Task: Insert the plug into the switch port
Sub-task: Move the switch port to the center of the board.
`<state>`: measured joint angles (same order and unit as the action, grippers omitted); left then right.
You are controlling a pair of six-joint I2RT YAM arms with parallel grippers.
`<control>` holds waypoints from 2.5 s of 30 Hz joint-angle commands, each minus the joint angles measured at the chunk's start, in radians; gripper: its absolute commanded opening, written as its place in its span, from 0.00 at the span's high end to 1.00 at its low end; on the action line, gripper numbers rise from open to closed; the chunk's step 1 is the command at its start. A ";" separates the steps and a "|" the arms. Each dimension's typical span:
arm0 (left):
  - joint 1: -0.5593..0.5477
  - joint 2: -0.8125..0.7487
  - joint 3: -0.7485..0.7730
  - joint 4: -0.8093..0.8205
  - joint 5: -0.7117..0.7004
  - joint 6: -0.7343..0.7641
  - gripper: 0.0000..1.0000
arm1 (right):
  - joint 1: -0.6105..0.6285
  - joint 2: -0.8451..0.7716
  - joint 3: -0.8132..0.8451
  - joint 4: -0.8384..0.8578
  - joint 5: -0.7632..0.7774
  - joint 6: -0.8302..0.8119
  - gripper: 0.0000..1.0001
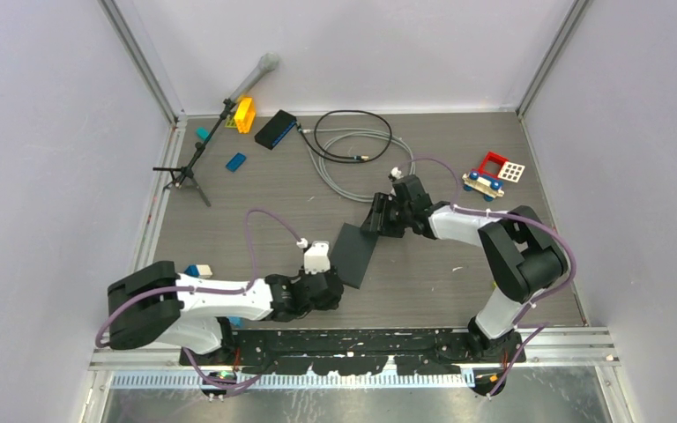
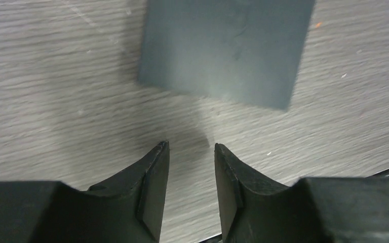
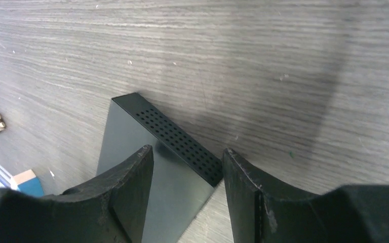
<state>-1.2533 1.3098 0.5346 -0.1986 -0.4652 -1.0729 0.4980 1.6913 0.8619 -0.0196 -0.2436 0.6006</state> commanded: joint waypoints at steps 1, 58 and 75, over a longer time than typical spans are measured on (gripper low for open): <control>0.012 0.090 0.007 0.142 0.010 -0.056 0.61 | 0.004 -0.018 -0.103 0.127 -0.045 0.082 0.43; 0.626 -0.377 0.003 -0.336 0.126 0.235 0.60 | 0.236 -0.176 -0.088 0.010 0.133 0.003 0.33; 0.627 -0.342 0.021 -0.337 0.128 0.235 0.27 | 0.360 -0.084 -0.117 0.089 0.159 0.088 0.33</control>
<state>-0.6262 0.9756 0.5308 -0.5400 -0.3355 -0.8345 0.7773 1.5837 0.7414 0.0238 -0.1120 0.6476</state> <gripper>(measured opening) 0.714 0.674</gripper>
